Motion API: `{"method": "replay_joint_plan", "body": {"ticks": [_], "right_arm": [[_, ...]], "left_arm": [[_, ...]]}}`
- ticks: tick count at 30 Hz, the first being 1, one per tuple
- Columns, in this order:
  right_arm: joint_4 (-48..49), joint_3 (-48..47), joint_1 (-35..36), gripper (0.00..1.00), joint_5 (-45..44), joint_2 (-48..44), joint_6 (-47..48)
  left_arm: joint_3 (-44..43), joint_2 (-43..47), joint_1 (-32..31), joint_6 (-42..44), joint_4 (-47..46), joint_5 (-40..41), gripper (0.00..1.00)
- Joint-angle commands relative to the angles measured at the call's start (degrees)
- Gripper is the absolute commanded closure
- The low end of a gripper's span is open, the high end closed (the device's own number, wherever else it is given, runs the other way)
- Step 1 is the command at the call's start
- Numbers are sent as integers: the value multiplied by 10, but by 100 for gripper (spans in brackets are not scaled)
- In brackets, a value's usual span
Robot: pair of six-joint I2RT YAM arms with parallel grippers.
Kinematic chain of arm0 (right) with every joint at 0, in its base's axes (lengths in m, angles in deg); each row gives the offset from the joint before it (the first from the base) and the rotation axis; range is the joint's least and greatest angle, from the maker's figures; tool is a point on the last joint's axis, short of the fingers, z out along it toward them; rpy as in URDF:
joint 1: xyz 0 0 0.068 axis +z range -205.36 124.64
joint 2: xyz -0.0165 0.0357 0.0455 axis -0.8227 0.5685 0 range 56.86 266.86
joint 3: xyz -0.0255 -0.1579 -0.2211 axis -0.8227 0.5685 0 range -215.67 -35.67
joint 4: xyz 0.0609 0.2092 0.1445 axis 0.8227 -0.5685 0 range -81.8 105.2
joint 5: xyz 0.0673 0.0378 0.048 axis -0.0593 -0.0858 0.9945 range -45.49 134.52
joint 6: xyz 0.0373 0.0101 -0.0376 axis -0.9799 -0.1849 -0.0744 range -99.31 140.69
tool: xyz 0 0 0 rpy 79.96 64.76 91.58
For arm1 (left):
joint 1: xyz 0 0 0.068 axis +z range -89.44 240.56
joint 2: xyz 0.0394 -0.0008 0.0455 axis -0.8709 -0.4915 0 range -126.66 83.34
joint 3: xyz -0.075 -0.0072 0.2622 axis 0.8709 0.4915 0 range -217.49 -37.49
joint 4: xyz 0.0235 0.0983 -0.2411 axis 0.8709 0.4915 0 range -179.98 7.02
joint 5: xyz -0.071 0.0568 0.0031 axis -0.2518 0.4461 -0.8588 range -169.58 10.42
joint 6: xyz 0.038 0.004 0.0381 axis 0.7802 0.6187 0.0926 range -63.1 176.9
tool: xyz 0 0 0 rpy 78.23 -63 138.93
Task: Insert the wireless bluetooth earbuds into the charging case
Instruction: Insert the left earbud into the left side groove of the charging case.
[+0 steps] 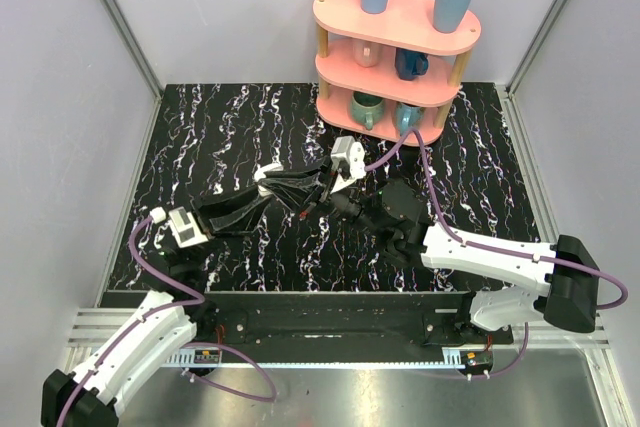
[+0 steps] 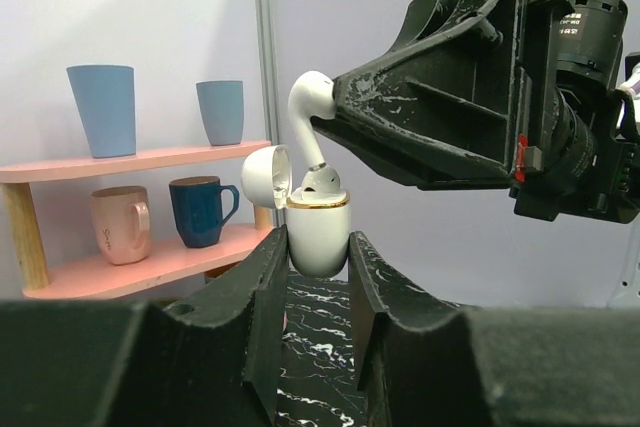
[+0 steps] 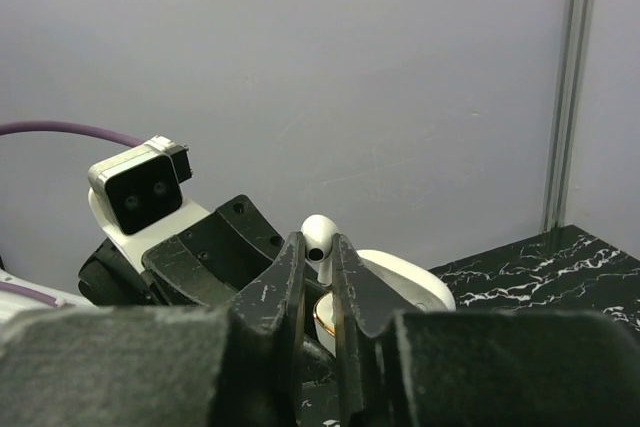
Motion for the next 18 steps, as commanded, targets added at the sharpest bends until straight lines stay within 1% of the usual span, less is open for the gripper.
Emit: {"method": "replay_joint_plan", "body": {"ticks": [1, 18], "right_arm": [[10, -19, -1, 89, 18, 0, -14], [3, -15, -1, 89, -4, 9, -8]], "left_arm": [[-18, -7, 2, -2, -51, 16, 100], [-17, -3, 3, -2, -57, 21, 100]]}}
